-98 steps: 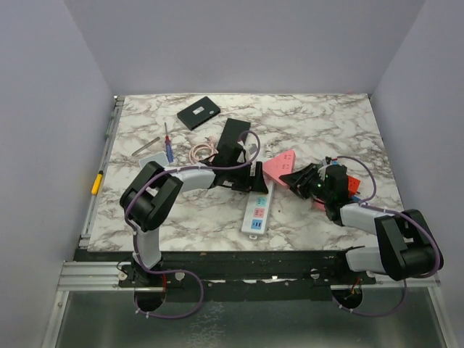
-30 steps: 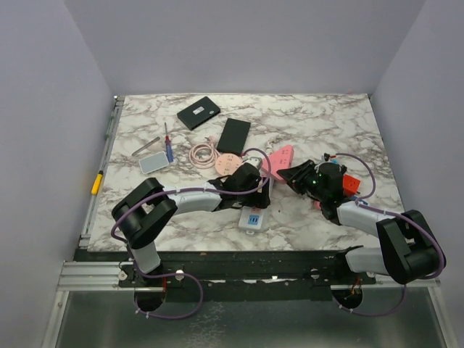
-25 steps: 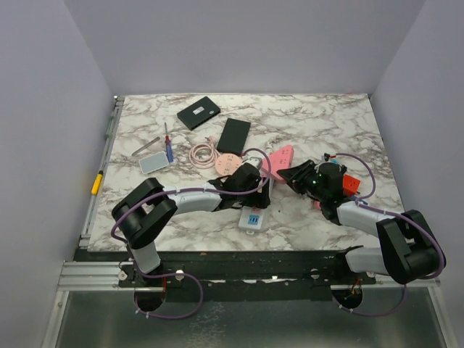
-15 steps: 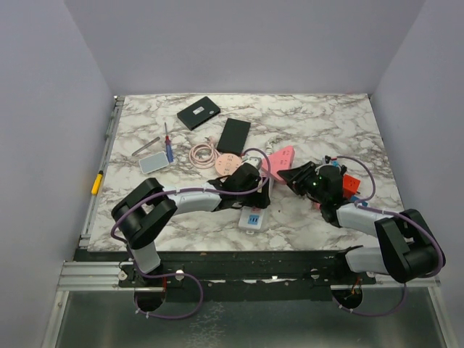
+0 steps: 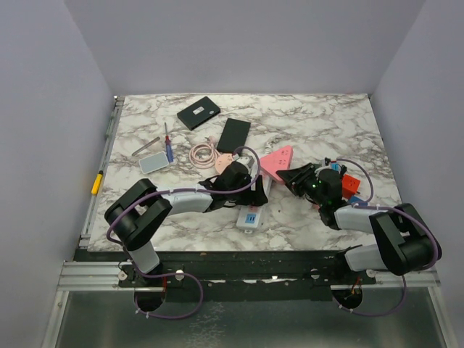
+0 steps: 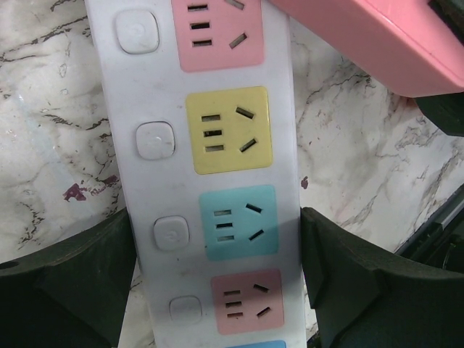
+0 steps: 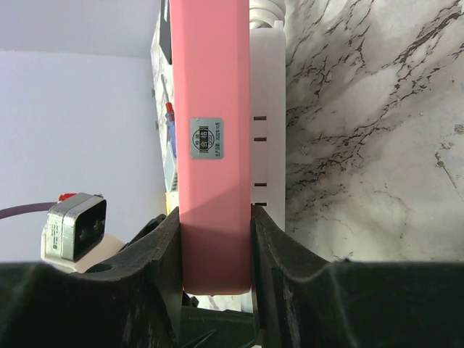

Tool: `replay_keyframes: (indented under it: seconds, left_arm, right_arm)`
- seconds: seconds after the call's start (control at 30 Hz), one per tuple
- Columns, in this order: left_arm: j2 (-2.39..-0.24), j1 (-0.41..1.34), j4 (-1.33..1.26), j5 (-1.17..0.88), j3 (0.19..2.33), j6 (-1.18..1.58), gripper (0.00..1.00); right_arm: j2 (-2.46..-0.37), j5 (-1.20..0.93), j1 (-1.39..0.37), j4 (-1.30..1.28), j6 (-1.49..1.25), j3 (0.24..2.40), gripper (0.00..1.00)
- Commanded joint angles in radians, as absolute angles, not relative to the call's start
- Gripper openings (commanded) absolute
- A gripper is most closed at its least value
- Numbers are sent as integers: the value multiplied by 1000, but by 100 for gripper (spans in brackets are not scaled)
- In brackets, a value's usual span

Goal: Pull the plug off the socket
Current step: Remove the socket from the socket.

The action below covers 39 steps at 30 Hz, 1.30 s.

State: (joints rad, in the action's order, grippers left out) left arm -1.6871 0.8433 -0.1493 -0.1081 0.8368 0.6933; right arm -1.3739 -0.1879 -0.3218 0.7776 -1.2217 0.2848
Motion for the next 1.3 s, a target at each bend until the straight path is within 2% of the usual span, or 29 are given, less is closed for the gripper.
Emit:
replay_keyframes:
  seconds: [0.0,0.57,0.87,1.27]
  left_arm:
    - [-1684,835,-131,-169,814,746,0]
    - [-1739,832,-120,-226,804,630,0]
    - [-1761,828,-120,-226,796,623,0]
    - [-1757,804,-154,-273,782,655,0]
  right_arm:
    - [-1363,-139,-322,699,-1210,285,0]
    - [-1319,-112,-363,666,-1209,371,0]
    - [-1256,-70,-376,560,-1179,439,0]
    - [-1263,-36,-382,553,-1163,415,0]
